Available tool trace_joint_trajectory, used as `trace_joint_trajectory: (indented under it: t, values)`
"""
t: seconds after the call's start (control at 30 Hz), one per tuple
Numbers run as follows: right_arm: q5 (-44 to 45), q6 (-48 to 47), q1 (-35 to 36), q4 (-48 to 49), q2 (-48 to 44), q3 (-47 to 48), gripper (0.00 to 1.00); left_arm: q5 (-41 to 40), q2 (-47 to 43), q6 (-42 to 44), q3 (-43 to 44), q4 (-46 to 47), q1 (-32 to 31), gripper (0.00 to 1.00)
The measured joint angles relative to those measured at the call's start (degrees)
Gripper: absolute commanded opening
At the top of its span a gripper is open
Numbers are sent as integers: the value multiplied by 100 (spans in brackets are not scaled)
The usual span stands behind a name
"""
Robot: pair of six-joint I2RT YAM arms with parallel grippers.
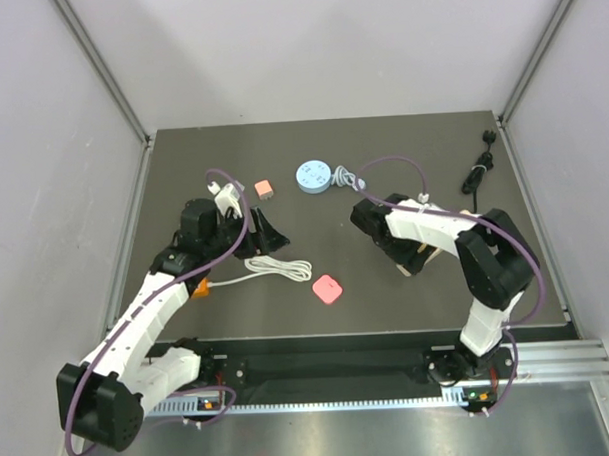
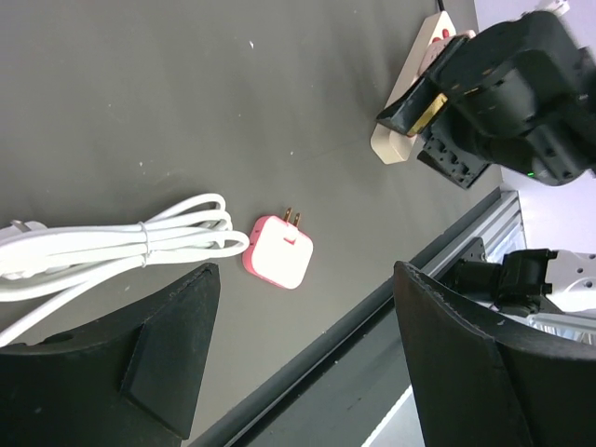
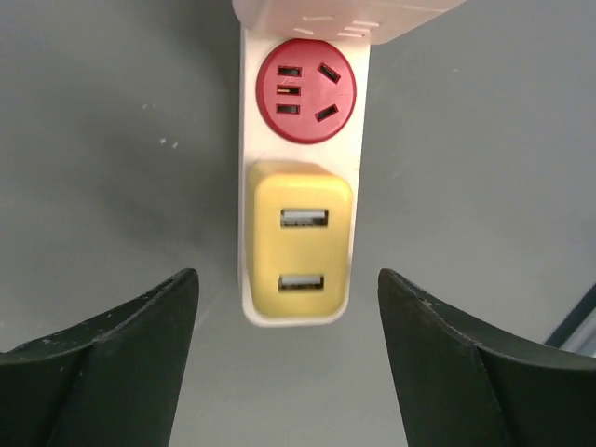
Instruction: Insert the plug
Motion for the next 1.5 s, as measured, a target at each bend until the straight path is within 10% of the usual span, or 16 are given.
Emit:
trace_joint_trajectory:
  t: [0.33, 0.43, 0.83, 1.5]
  values:
    - [-68, -1176, -2, -55, -1296, 398, 82, -26, -201, 44, 155, -280, 0, 79]
    - [-247, -2155, -2, 258, -1687, 466, 99, -63, -201, 144, 350, -459, 0, 79]
    - [-2815, -5665, -4, 2166, -2868, 280, 100, -455, -15, 197, 820, -623, 0, 78]
    - [-4151, -6712, -4, 3790, -3362, -1711, 100, -2953, 3530, 592, 2830, -935, 352, 72]
